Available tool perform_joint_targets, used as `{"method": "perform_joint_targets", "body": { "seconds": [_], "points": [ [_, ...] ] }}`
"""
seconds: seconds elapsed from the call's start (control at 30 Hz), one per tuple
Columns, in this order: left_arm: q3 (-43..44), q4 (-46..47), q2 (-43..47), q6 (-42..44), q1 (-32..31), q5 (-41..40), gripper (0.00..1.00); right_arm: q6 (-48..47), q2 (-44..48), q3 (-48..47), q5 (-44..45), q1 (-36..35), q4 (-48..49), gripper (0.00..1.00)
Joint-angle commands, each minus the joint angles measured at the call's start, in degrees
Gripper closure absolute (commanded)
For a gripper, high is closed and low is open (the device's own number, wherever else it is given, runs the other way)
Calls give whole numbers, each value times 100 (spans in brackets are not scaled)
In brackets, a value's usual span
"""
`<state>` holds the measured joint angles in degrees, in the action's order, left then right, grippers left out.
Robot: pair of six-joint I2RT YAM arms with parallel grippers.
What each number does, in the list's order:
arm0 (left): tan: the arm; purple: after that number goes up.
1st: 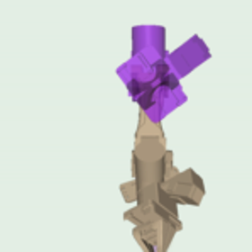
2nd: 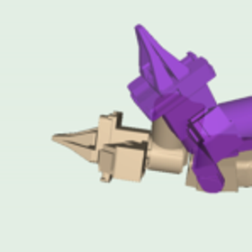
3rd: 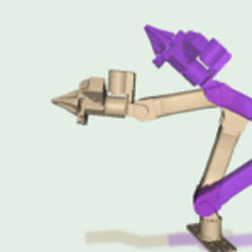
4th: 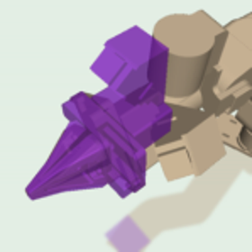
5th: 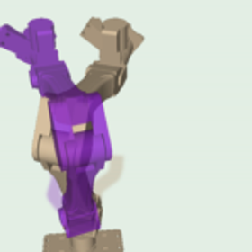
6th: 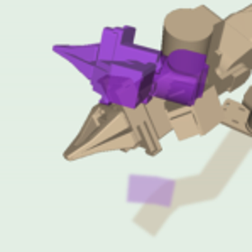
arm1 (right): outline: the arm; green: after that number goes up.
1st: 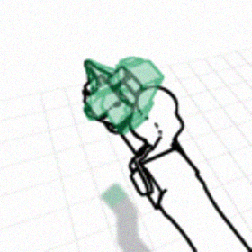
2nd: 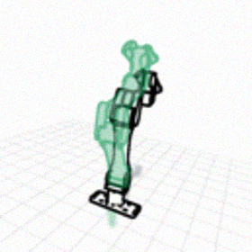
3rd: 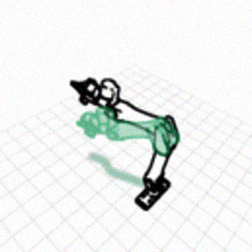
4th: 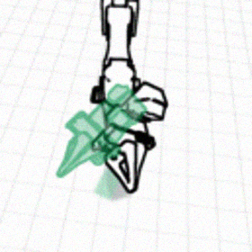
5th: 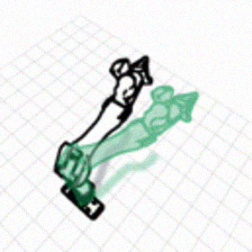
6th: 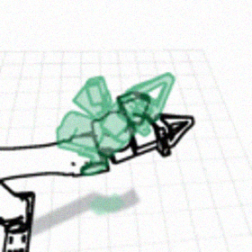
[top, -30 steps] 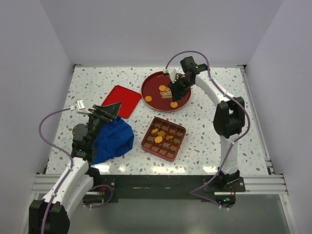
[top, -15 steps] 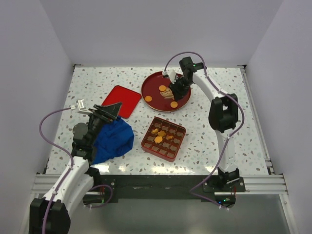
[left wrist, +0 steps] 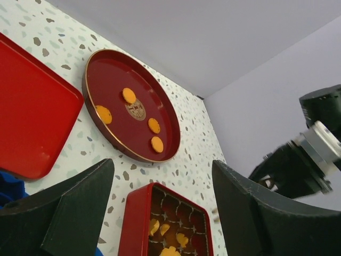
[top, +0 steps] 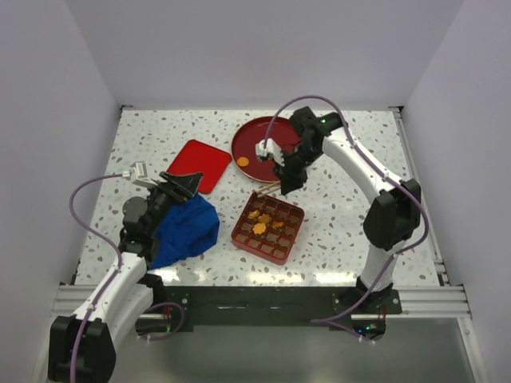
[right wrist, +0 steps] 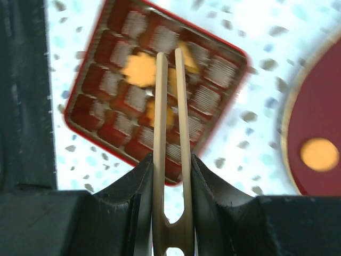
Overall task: Pack the cookies
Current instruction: Adjust the fake cookies in the empty pocket of the box.
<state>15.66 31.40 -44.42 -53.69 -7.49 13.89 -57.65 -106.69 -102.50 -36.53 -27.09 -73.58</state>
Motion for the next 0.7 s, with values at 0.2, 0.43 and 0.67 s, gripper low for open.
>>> {"method": "perform_joint_targets", "body": {
  "seconds": [0.2, 0.43, 0.67],
  "points": [
    [332, -582, 337, 658, 72, 70, 21, -115, 158, 555, 1120, -1034, 256, 89],
    [218, -898, 689, 702, 81, -27, 21, -176, -18, 678, 1605, -1378, 318, 91],
    [130, -934, 821, 684, 81, -53, 21, -247, -70, 1003, 1912, -1536, 432, 93]
  ]
}}
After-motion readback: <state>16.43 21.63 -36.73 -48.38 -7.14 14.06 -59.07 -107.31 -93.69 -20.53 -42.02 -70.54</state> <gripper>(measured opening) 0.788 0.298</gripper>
